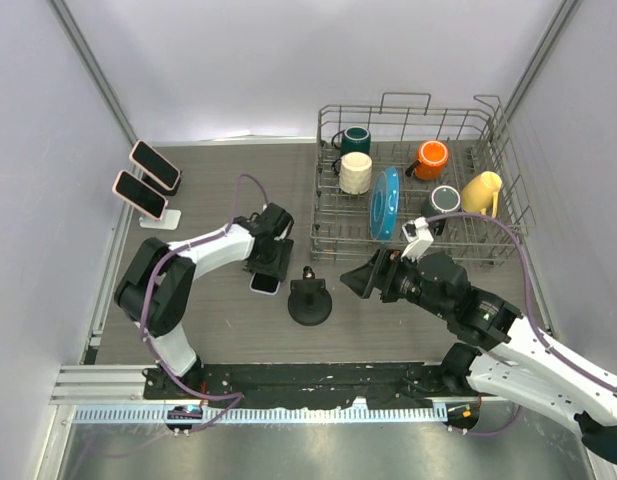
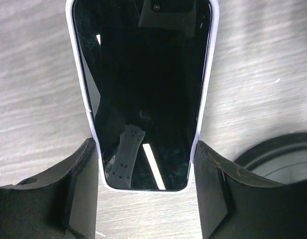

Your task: Place the phone on the phone stand

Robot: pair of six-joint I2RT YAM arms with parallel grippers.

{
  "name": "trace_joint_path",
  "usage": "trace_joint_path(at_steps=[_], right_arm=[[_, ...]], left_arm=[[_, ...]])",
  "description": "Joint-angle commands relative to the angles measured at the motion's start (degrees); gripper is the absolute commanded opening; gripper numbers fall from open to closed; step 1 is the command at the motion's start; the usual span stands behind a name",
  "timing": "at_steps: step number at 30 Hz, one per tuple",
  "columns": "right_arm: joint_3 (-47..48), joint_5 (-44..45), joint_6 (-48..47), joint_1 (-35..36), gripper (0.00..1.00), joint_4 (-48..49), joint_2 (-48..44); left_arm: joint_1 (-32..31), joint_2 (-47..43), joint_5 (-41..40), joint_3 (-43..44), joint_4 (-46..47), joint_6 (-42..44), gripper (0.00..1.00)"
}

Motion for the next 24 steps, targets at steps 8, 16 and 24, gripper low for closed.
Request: trace_joint_path(at_steps=[8,16,24], right_arm=[[6.56,-1.85,-3.98,-0.23,0.82,5.28,6.67],[18.33,0.52,-3.28,-0.23,0.81,5.81,18.5],[34.4,-3.69,-4.16,0.03,0.74,10.54,36.19]], left_arm=[[2.58,-22.35,1.49,-6.71,-2.43,-5.57,0.0],[3.1,-40.55,3.07,-4.78,-2.08,-7.24,0.0],[3.02,-51.46,8.69,-1.53,-1.56,-10.4,0.0]])
